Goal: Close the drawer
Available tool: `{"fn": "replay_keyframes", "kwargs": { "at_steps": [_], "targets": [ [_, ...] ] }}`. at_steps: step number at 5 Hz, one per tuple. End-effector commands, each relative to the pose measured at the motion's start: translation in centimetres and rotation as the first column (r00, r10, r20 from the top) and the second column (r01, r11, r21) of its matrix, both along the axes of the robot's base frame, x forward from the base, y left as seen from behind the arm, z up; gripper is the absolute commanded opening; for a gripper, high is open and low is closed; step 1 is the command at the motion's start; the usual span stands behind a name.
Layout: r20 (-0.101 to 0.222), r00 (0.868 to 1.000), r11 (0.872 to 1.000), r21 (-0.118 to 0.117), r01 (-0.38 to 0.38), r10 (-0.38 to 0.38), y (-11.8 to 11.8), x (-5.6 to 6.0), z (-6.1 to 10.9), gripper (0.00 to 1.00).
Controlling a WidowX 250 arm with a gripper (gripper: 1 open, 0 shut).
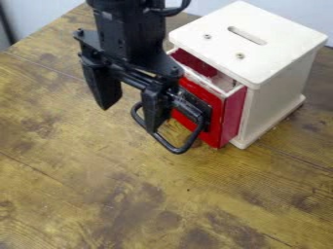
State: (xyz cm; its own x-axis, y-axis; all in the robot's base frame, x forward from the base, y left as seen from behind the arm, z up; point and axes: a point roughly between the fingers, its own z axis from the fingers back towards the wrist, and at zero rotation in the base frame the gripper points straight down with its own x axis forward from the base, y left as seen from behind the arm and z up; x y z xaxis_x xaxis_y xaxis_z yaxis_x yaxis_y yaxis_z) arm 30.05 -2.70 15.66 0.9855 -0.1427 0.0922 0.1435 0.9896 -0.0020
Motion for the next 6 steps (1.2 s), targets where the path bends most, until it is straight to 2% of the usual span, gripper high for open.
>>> {"fn": "replay_keyframes", "kwargs": {
  "at_steps": [1, 2, 3, 4, 5, 6],
  "targets": [
    [0.077, 0.997, 1.0, -0.008, 0.004, -0.003, 0.6, -0.7, 1.9, 1.0],
    [0.07, 0.997, 1.0, -0.008, -0.029, 0.03, 1.9, -1.3, 1.7, 1.0],
    [0.069, 0.993, 0.996, -0.006, -0.094, 0.095, 2.4, -1.8, 2.4, 1.0],
    [0.067, 0.996, 0.998, -0.002, -0.057, 0.057, 3.2, -0.7, 0.8, 1.0],
    [0.047, 0.999, 1.0, -0.003, 0.025, -0.025, 4.0, 0.7, -1.0, 1.0],
    [0.068, 0.98, 0.983, 0.005, 0.185, -0.185, 4.5, 2.2, -3.2, 1.0]
  ]
}}
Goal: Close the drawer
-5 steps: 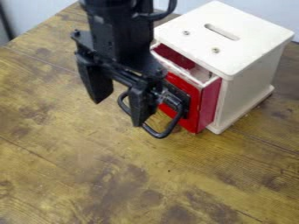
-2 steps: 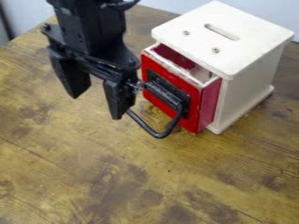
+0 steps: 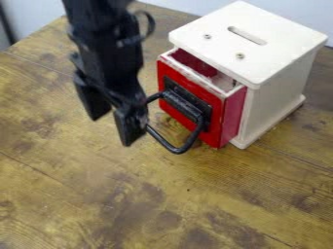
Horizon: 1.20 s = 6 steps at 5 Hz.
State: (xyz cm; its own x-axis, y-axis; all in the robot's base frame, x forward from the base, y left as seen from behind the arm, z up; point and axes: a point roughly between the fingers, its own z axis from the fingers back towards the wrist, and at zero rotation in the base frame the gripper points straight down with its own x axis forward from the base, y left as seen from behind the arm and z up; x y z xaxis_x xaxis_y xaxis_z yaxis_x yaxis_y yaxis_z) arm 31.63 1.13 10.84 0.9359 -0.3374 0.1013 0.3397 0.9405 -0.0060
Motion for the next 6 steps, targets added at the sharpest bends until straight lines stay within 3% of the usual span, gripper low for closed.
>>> {"fn": "replay_keyframes", "kwargs": {
  "at_steps": [1, 2, 5, 6],
  "targets": [
    [0.059, 0.994, 0.995, 0.004, 0.095, -0.095, 0.4, 1.0, -0.1, 1.0],
    [0.042, 0.992, 0.993, 0.002, 0.119, -0.119, 0.1, 1.4, -1.5, 1.0],
    [0.04, 0.945, 0.945, 0.02, 0.325, -0.326, 1.9, 1.6, -3.2, 1.0],
    [0.043, 0.948, 0.949, 0.029, 0.313, -0.314, 2.2, 2.8, -4.6, 1.0]
  ]
}}
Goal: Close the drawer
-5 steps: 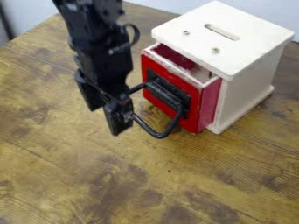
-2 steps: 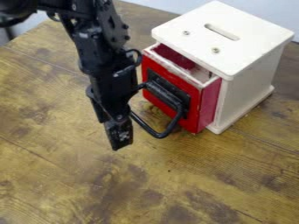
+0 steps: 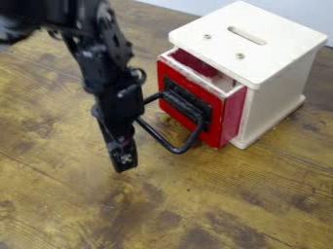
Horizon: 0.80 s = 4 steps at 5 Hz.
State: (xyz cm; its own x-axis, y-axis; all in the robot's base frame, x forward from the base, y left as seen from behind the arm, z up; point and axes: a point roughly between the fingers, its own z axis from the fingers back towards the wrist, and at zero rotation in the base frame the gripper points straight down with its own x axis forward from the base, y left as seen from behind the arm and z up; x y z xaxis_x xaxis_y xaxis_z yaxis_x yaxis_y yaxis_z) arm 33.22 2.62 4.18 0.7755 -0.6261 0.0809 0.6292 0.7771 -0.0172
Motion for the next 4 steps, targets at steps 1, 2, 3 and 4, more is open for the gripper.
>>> {"fn": "replay_keyframes", "kwargs": {
  "at_steps": [1, 2, 3, 4],
  "targets": [
    [0.092, 0.996, 0.999, 0.026, -0.023, 0.02, 0.7, 2.7, 2.3, 1.0],
    [0.099, 0.994, 0.999, 0.012, -0.04, 0.039, 0.4, 3.7, 2.2, 1.0],
    [0.098, 0.994, 0.998, -0.002, -0.058, 0.057, 0.0, 4.5, 2.3, 1.0],
    [0.093, 0.995, 1.0, -0.005, -0.027, 0.027, 0.2, 4.9, 3.4, 1.0]
  ]
}}
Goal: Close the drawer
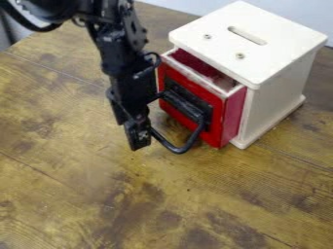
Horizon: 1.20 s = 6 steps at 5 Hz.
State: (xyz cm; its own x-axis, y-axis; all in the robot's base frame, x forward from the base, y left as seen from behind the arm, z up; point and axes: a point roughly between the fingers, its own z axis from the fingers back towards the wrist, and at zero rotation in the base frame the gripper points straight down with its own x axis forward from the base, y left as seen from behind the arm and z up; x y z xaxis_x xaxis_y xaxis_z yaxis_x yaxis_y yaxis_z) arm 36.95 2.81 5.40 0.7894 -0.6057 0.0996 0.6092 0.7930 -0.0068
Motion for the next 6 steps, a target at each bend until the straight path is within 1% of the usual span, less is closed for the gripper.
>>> {"fn": "replay_keyframes", "kwargs": {
  "at_steps": [1, 2, 3, 4, 5, 6],
  "targets": [
    [0.072, 0.997, 1.0, 0.008, 0.026, -0.026, 0.3, 1.2, 3.3, 1.0],
    [0.08, 0.996, 0.999, 0.023, 0.043, -0.044, 0.6, 1.1, 4.2, 1.0],
    [0.097, 0.995, 0.999, 0.038, 0.006, -0.009, -0.4, 1.1, 4.2, 1.0],
    [0.119, 0.993, 0.999, 0.027, -0.026, 0.023, -1.4, 0.8, 4.2, 1.0],
    [0.117, 0.992, 0.999, -0.002, -0.046, 0.046, -1.3, 0.8, 4.7, 1.0],
    [0.118, 0.991, 0.998, -0.013, -0.068, 0.069, -1.1, 0.9, 5.2, 1.0]
  ]
}}
